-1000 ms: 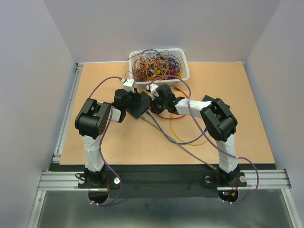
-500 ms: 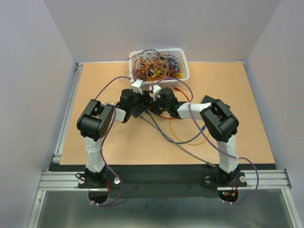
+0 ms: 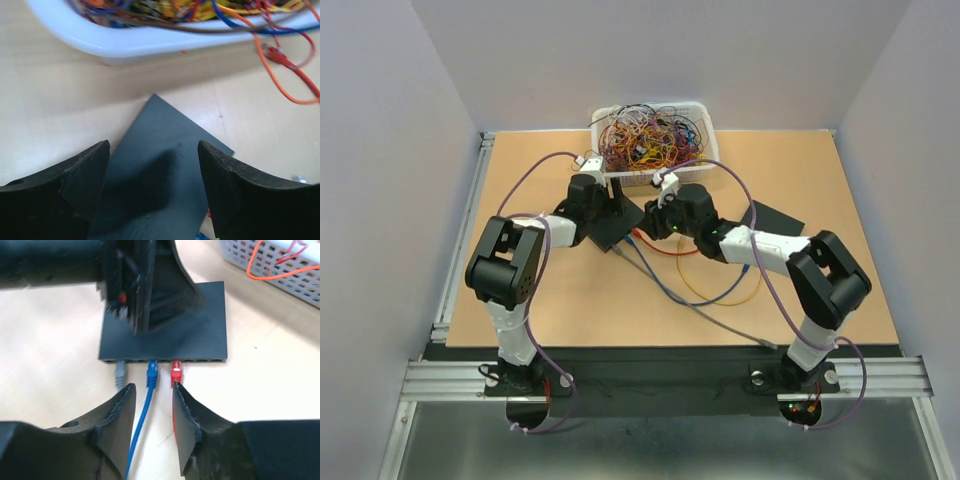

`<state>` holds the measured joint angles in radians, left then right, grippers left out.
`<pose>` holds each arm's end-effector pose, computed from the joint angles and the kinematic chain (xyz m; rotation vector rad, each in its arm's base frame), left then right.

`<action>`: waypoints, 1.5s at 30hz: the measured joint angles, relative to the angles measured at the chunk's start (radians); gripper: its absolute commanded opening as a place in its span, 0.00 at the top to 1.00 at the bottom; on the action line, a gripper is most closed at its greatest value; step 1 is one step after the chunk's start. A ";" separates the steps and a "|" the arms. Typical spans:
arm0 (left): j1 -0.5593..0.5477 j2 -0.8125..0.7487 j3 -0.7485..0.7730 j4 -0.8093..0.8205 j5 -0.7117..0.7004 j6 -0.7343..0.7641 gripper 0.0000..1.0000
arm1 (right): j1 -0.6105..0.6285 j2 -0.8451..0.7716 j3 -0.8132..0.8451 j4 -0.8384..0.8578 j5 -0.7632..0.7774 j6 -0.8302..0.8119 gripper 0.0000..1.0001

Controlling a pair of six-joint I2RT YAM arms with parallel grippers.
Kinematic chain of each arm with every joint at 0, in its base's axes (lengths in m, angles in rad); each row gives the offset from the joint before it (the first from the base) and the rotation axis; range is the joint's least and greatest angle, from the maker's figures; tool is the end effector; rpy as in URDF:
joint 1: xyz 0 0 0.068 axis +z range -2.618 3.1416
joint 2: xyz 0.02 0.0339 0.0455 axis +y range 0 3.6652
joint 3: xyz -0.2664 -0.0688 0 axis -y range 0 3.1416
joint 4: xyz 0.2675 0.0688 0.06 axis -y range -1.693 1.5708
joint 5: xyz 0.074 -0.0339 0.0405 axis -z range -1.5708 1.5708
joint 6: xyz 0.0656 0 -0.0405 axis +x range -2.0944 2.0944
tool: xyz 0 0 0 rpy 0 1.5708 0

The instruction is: Insert the plug into the switch port

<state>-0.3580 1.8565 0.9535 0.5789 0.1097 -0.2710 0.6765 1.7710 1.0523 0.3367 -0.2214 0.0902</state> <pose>0.4094 -0.1608 0.1519 0.1598 1.9216 -0.5291 0.3355 0.2879 0.1922 -0.7244 1.8780 0.7144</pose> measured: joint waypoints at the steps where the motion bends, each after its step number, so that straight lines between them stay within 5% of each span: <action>1: 0.005 -0.006 0.014 -0.032 -0.022 0.000 0.17 | 0.000 -0.039 -0.027 0.006 0.000 0.009 0.56; 9: 0.019 -0.128 0.027 -0.188 -0.162 -0.032 0.18 | 0.003 -0.099 -0.081 -0.005 0.047 0.066 0.48; 17: 0.017 -0.418 -0.230 -0.181 -0.212 -0.161 0.18 | 0.005 0.093 0.121 -0.103 0.162 0.103 0.30; 24: 0.006 -0.446 -0.388 -0.195 -0.188 -0.225 0.18 | -0.003 0.202 0.233 -0.153 0.264 0.110 0.22; 35: 0.005 -0.426 -0.421 -0.082 -0.139 -0.279 0.18 | -0.048 0.372 0.361 -0.156 0.256 0.129 0.25; 45: 0.005 -0.267 -0.378 0.008 -0.105 -0.287 0.19 | -0.048 0.397 0.369 -0.117 0.125 0.153 0.52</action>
<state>-0.3531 1.5894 0.5758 0.5865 0.0048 -0.5579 0.6289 2.1685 1.4212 0.2195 -0.0967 0.2428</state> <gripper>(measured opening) 0.814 0.565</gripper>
